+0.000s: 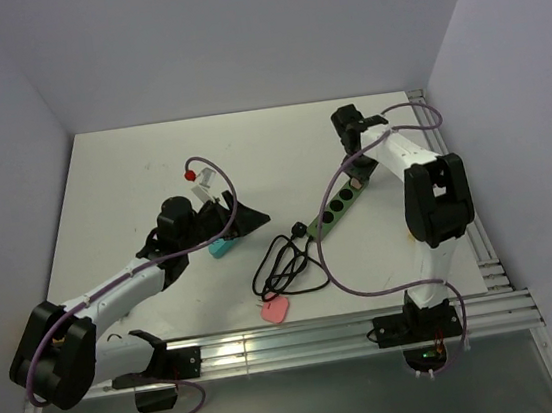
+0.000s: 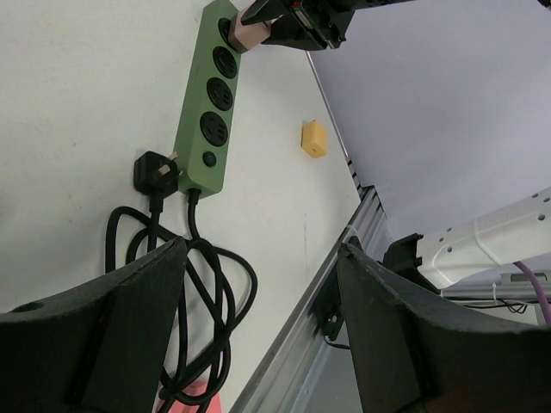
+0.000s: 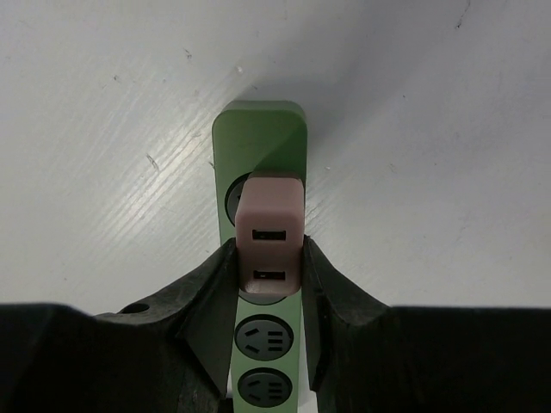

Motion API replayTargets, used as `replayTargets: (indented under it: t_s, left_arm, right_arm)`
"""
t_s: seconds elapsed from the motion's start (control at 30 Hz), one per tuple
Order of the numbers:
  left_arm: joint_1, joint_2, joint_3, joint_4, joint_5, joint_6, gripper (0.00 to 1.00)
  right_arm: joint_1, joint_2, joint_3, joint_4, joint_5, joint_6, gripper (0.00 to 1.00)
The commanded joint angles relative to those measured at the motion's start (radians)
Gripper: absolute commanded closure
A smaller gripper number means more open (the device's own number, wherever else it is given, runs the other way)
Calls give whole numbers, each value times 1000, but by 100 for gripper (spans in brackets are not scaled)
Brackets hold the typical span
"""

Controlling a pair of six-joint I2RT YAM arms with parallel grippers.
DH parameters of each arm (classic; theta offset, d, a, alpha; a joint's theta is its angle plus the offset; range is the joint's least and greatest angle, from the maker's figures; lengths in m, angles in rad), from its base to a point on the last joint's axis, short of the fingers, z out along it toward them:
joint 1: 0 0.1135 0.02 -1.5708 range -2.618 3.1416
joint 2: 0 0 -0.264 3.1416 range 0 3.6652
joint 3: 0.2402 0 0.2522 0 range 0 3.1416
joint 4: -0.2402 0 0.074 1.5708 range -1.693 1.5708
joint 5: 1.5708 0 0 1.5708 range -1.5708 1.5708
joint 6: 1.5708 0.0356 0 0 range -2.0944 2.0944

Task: Insert the plug
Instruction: Insert the plug into the socket.

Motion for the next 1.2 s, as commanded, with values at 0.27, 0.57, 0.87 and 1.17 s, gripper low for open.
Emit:
replayTargets:
  t_s: [0.27,0.57,0.87,1.17]
  left_arm:
    - [-8,12,42,20,-3,23,24]
    - [-12,13,44,17,-3,23,24]
    - [-15,12,44,22,-1,26,24]
    - [-18,9,44,20,-3,28,24]
  right_arm:
    - [2,161,53,-140,130,70,100]
    - [16,139,45,-129,158,72,100]
    - [24,-11,-58,-25,201,35,35]
    - [25,-31,-56,0,187,8,17]
